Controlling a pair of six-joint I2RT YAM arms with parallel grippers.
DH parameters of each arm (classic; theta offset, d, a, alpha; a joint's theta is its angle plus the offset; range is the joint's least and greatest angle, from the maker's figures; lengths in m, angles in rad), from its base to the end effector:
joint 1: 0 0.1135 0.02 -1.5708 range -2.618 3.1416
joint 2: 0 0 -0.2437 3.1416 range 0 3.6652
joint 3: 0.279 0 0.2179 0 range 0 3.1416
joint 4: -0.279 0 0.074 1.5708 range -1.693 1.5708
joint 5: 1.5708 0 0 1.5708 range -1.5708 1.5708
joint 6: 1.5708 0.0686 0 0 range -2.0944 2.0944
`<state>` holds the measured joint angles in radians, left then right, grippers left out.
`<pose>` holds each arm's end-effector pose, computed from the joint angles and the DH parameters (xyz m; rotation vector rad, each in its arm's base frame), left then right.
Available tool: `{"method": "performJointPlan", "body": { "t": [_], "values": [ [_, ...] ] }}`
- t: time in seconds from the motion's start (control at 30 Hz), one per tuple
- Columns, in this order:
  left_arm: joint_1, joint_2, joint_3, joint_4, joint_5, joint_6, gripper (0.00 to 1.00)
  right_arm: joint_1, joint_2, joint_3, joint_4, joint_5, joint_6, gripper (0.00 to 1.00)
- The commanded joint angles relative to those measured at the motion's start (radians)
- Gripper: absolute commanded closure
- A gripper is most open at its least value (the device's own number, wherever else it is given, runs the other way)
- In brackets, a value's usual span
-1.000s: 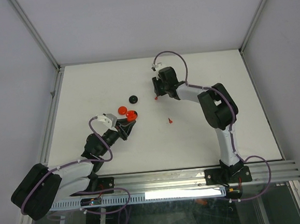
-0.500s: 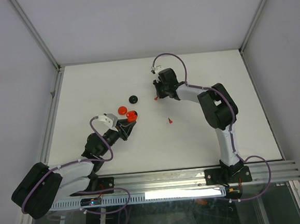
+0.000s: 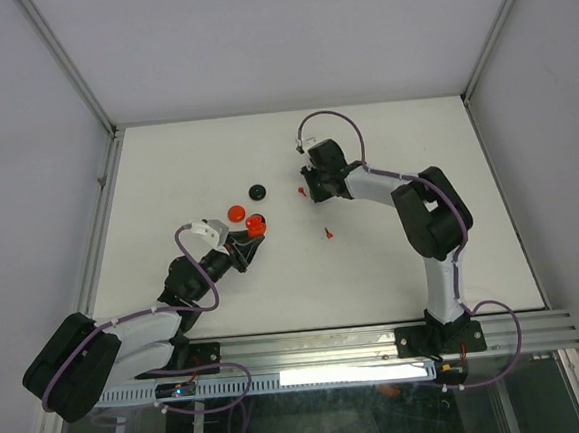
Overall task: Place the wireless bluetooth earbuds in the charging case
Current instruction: Pick up the earbud from the center of the board.
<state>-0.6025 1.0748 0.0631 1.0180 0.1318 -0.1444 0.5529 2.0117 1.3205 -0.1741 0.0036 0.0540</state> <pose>0.1663 -0.1253 0.1830 0.4676 1.5369 -0.6870 0.3542 0.2183 0.1380 -0.6043 2.3787 0.2658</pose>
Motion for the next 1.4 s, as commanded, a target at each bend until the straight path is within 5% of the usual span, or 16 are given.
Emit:
{"method": "performJointPlan", "body": {
  "t": [0.0, 0.33, 1.37],
  "values": [
    [-0.002, -0.002, 0.026, 0.051, 0.015, -0.001, 1.00, 0.008, -0.075, 0.004, -0.062, 0.004, 0.015, 0.79],
    [-0.002, -0.012, 0.023, 0.047, 0.010, 0.000, 1.00, 0.015, -0.058, 0.135, -0.104, -0.056, -0.008, 0.58],
    [-0.002, -0.016, 0.014, 0.062, 0.012, 0.011, 1.00, 0.027, 0.197, 0.387, -0.249, -0.082, -0.178, 0.67]
  ]
}}
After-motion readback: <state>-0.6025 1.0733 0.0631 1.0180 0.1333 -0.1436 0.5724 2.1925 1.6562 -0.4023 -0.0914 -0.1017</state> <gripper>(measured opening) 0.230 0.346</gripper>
